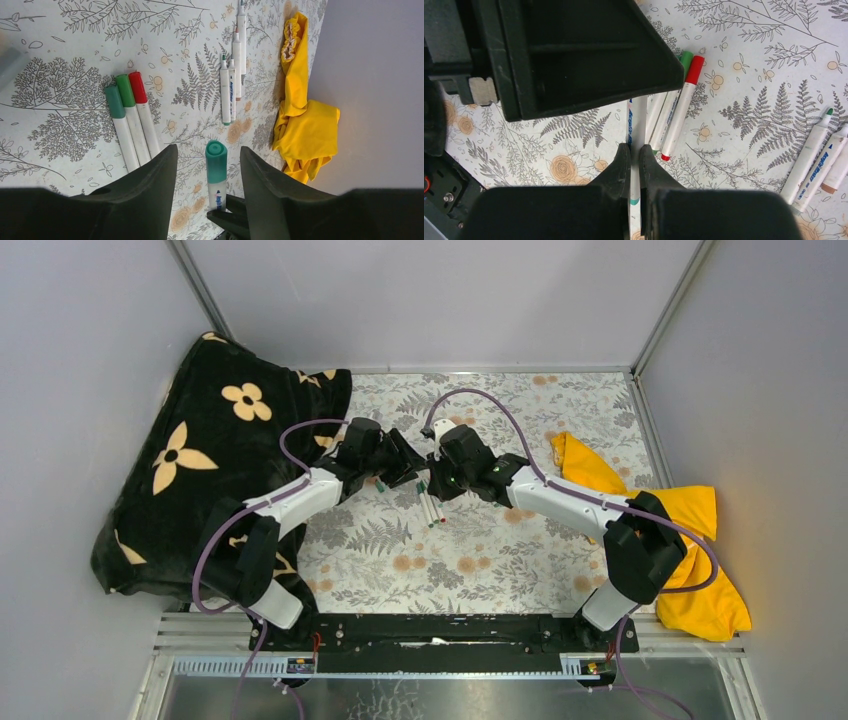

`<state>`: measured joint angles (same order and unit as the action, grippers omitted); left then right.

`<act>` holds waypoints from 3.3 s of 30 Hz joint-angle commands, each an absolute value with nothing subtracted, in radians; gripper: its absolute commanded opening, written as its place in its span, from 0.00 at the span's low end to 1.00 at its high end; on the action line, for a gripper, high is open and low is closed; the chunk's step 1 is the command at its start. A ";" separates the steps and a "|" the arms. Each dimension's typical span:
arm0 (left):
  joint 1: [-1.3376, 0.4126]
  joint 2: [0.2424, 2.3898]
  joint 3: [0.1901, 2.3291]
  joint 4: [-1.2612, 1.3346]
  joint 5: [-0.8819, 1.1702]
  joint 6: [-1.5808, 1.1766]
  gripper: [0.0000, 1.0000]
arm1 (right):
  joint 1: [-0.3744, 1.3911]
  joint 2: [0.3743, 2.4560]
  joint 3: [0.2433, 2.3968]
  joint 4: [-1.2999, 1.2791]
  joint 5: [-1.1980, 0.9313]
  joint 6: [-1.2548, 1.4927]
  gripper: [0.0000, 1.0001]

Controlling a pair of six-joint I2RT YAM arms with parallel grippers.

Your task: Open the pen caps

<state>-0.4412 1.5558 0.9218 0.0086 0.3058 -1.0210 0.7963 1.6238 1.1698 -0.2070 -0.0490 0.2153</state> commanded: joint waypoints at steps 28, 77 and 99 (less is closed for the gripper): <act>-0.449 1.501 0.932 0.037 0.243 -0.997 0.00 | 0.805 1.558 1.156 -0.179 -0.071 0.231 0.00; -0.427 1.484 0.922 0.084 0.303 -1.052 0.00 | 0.805 1.646 1.217 -0.092 -0.095 0.240 0.00; -0.209 1.608 1.084 0.002 0.260 -0.925 0.00 | 0.805 1.499 0.935 -0.089 -0.110 0.284 0.00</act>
<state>-0.3298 1.5818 1.0210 -0.0540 0.5182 -1.0058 0.7937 1.5864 1.0061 0.1398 -0.0605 0.3042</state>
